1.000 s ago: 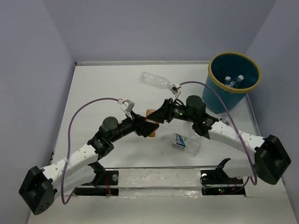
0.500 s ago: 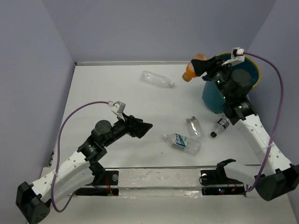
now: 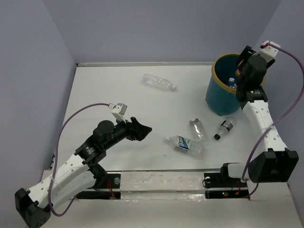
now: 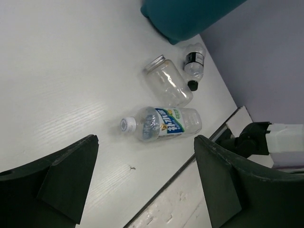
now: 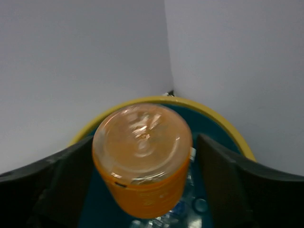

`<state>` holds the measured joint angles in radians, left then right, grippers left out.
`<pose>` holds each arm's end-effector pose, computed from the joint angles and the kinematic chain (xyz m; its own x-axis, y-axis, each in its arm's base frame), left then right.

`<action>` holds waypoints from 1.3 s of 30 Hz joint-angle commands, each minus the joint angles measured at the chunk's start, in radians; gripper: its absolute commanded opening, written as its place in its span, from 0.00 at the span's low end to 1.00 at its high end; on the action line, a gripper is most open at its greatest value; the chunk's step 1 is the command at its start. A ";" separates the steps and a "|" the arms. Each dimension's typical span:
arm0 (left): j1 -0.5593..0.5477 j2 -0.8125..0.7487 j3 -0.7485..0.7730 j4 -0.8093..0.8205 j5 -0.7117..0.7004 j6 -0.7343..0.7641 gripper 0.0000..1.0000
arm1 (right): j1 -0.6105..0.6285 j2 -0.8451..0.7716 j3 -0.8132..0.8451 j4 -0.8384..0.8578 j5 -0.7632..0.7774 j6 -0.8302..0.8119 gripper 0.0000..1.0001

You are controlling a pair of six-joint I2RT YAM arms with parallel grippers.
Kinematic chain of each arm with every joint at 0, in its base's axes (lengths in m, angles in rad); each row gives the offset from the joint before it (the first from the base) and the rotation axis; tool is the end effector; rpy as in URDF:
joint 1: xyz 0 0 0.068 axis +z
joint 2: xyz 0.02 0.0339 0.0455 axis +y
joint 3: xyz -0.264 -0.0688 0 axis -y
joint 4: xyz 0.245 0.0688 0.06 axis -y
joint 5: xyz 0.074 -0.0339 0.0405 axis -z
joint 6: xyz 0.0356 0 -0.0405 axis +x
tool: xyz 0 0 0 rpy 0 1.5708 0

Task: Put the plastic bottles in the bin

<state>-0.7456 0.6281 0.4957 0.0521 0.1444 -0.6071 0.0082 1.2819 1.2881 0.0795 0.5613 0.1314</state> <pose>0.1185 -0.1164 0.2870 -0.4915 -0.3146 -0.8121 0.6043 0.5482 -0.5781 0.2933 -0.0165 0.4370 0.1534 0.1122 -0.9818 0.5076 0.8435 0.1757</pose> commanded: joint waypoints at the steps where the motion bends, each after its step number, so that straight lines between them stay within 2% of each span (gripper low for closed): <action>1: -0.001 -0.088 0.170 -0.237 -0.109 0.079 0.91 | 0.003 -0.053 0.023 -0.003 -0.020 0.033 1.00; 2: -0.001 -0.100 0.199 -0.263 -0.124 0.096 0.91 | 0.003 -0.061 0.072 -0.079 -0.055 0.051 1.00; 3: -0.001 -0.117 0.252 -0.287 -0.149 0.130 0.92 | 0.003 -0.081 0.095 -0.131 -0.161 0.091 1.00; 4: -0.001 -0.128 0.295 -0.319 -0.187 0.159 0.92 | 0.003 -0.102 0.132 -0.203 -0.334 0.130 1.00; 5: -0.001 -0.128 0.309 -0.328 -0.198 0.159 0.92 | 0.003 -0.102 0.148 -0.246 -0.336 0.131 0.97; 6: -0.001 -0.139 0.320 -0.331 -0.207 0.185 0.92 | 0.013 -0.122 0.151 -0.280 -0.530 0.179 0.94; 7: -0.001 -0.143 0.323 -0.327 -0.219 0.197 0.92 | 0.036 -0.133 0.142 -0.331 -0.645 0.192 0.90; 8: 0.000 -0.154 0.322 -0.325 -0.251 0.205 0.92 | 0.127 -0.145 0.099 -0.361 -0.746 0.207 0.89; 9: -0.001 -0.157 0.316 -0.325 -0.270 0.208 0.92 | 0.197 -0.183 0.055 -0.377 -0.762 0.195 0.88; 10: -0.001 -0.163 0.310 -0.322 -0.290 0.211 0.93 | 0.269 -0.203 0.007 -0.408 -0.765 0.174 0.88; 11: -0.001 -0.175 0.285 -0.317 -0.328 0.219 0.93 | 0.391 -0.219 -0.036 -0.437 -0.767 0.147 0.88; 14: 0.000 -0.200 0.242 -0.307 -0.379 0.213 0.93 | 0.513 -0.254 -0.183 -0.579 -0.782 0.137 0.90; 15: 0.000 -0.208 0.230 -0.307 -0.379 0.217 0.93 | 0.592 -0.269 -0.240 -0.643 -0.775 0.145 0.90; 17: 0.000 -0.209 0.234 -0.308 -0.391 0.225 0.93 | 0.694 -0.277 -0.277 -0.708 -0.758 0.151 0.90; 18: 0.002 -0.208 0.234 -0.307 -0.411 0.233 0.93 | 0.801 -0.276 -0.283 -0.742 -0.665 0.171 0.92; 20: 0.003 -0.200 0.237 -0.319 -0.431 0.234 0.93 | 0.875 -0.254 -0.283 -0.837 -0.569 0.194 0.94; 21: 0.003 -0.191 0.236 -0.322 -0.430 0.234 0.93 | 0.895 -0.242 -0.276 -0.865 -0.482 0.230 0.97; 26: 0.005 -0.185 0.231 -0.331 -0.428 0.230 0.93 | 0.911 -0.152 -0.239 -0.908 -0.462 0.217 1.00; 28: 0.005 -0.186 0.231 -0.334 -0.433 0.231 0.93 | 0.911 -0.060 -0.208 -0.932 -0.453 0.191 1.00; 33: 0.005 -0.173 0.228 -0.331 -0.427 0.236 0.93 | 0.911 0.098 -0.162 -1.023 -0.345 0.160 1.00; 39: 0.005 -0.153 0.230 -0.328 -0.407 0.240 0.93 | 0.911 0.194 -0.141 -1.024 -0.373 0.061 1.00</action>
<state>-0.7444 0.4583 0.7258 -0.3054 -0.2646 -0.3901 0.9169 1.4487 1.0927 -0.9085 0.1589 0.2737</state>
